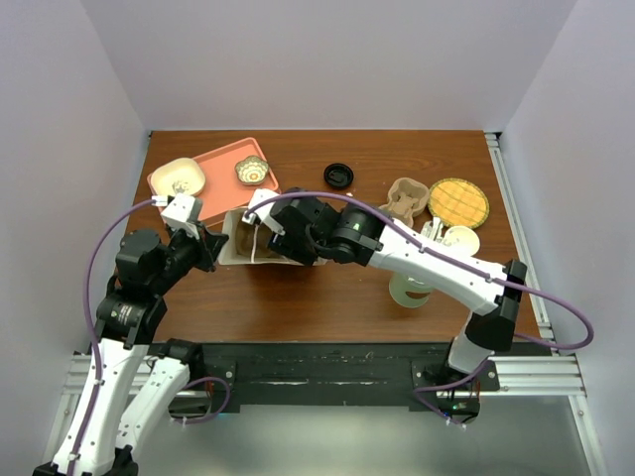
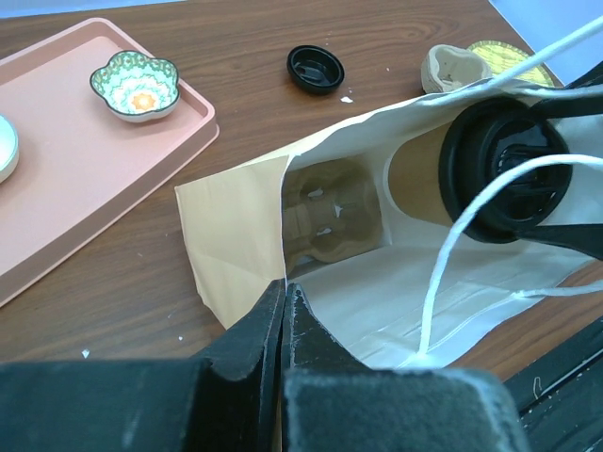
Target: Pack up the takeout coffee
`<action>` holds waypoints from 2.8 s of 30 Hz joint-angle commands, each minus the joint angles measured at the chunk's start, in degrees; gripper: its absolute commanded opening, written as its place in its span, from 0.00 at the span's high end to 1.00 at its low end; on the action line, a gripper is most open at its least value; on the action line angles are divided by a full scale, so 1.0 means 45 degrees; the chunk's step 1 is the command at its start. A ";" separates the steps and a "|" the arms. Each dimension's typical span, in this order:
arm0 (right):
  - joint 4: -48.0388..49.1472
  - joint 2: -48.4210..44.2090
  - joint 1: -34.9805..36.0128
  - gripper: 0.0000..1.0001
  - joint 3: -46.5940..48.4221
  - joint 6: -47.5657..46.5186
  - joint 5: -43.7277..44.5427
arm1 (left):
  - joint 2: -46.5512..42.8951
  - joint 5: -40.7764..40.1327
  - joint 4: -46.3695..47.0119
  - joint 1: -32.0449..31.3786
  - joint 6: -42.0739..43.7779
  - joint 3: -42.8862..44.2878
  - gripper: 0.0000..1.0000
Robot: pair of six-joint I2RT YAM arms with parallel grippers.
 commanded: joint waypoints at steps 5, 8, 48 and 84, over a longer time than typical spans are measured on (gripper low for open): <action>0.2985 -0.1152 -0.0038 0.52 -0.1824 -0.1322 -0.0767 | -0.0793 0.0981 0.1872 -0.0051 0.0289 -0.0770 1.00; 0.4159 -0.1720 -0.0057 0.52 -0.2939 -0.1929 -0.1374 | -0.0989 0.1080 0.2285 -0.0051 0.0230 -0.1122 1.00; 0.6641 -0.0608 -0.2303 0.57 -0.3702 -0.5074 -0.3758 | 0.0026 0.1900 0.4119 -0.0051 0.0894 -0.2001 1.00; 0.6544 0.0290 -0.2831 0.59 -0.4855 -0.7751 -0.3445 | 0.0495 0.3248 0.3789 -0.0129 0.1968 -0.1943 1.00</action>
